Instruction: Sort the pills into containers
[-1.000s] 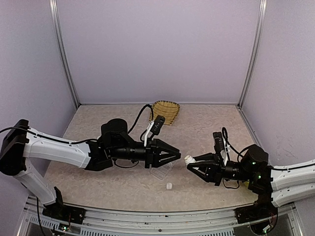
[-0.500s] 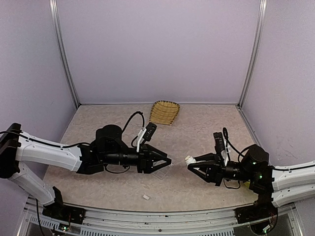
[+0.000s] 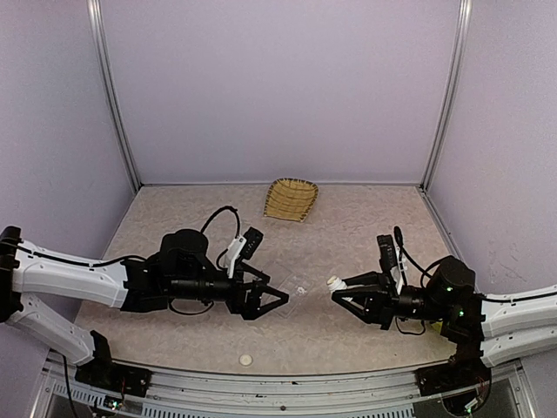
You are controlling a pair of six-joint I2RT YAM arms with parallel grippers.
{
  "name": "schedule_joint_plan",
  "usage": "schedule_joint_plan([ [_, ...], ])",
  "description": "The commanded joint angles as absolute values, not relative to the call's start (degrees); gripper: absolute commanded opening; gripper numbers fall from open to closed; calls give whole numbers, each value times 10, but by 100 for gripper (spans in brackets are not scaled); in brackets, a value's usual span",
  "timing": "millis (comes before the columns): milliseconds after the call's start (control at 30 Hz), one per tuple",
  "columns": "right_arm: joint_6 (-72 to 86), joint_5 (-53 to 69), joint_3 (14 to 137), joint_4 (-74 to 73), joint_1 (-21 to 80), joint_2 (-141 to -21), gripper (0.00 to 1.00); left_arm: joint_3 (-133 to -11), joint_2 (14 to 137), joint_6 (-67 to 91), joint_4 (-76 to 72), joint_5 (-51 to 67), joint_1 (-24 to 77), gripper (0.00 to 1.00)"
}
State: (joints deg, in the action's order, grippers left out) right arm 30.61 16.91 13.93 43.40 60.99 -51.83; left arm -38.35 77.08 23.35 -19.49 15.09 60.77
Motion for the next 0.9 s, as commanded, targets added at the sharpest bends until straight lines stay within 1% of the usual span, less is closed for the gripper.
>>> schedule_joint_plan([
  [0, 297, 161, 130, 448, 608, -520, 17, -366, 757, 221, -132, 103, 606, 99],
  [200, 292, 152, 127, 459, 607, -542, 17, -365, 791, 247, -106, 46, 597, 99],
  [367, 289, 154, 129, 463, 607, -557, 17, -374, 826, 256, -133, 43, 574, 99],
  [533, 287, 141, 118, 466, 607, -556, 17, -386, 857, 245, -154, 57, 528, 99],
  [700, 294, 142, 111, 471, 607, -556, 17, -403, 892, 236, -174, 95, 470, 99],
  [867, 298, 141, 108, 470, 607, -552, 17, -428, 936, 221, -186, 138, 440, 99],
])
